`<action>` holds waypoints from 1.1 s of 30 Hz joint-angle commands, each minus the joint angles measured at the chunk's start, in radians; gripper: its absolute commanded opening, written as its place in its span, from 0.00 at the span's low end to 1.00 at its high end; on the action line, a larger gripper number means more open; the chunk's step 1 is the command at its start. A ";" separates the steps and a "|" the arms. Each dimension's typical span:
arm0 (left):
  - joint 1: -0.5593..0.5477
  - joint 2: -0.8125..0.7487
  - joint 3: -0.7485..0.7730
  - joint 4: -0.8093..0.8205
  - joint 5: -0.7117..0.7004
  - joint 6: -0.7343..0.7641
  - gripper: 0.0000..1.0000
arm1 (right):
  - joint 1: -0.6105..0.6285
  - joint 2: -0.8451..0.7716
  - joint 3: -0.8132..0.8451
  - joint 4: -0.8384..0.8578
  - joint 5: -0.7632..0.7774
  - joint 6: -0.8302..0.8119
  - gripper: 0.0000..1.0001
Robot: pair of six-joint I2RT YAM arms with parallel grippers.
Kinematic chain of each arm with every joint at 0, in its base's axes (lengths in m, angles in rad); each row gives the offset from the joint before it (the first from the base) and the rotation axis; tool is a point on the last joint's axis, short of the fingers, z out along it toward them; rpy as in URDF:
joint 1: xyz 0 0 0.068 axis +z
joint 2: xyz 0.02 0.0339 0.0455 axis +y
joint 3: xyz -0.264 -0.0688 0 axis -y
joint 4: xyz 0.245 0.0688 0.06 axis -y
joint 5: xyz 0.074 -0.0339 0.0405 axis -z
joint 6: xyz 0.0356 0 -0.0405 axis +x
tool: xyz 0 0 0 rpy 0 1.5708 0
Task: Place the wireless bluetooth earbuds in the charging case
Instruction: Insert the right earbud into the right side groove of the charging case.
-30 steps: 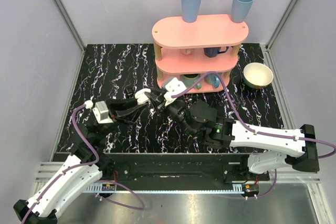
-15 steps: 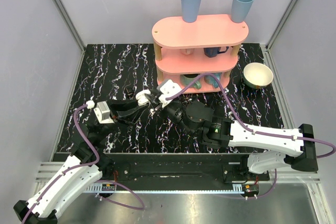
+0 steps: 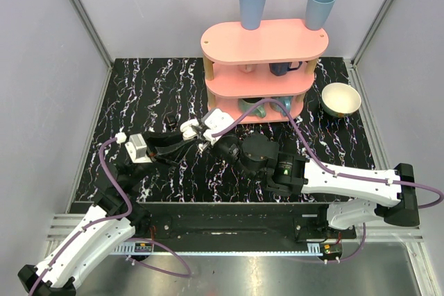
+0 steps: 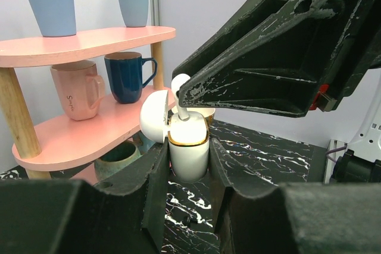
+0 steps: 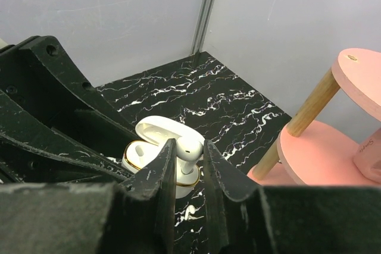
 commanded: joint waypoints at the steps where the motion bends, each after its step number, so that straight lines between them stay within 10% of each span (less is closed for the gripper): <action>1: -0.001 -0.015 0.018 0.068 -0.021 0.017 0.00 | 0.010 0.009 0.043 -0.057 -0.027 -0.036 0.13; 33: -0.002 0.000 0.035 0.008 0.006 0.074 0.00 | 0.016 0.006 0.042 -0.010 0.008 -0.058 0.12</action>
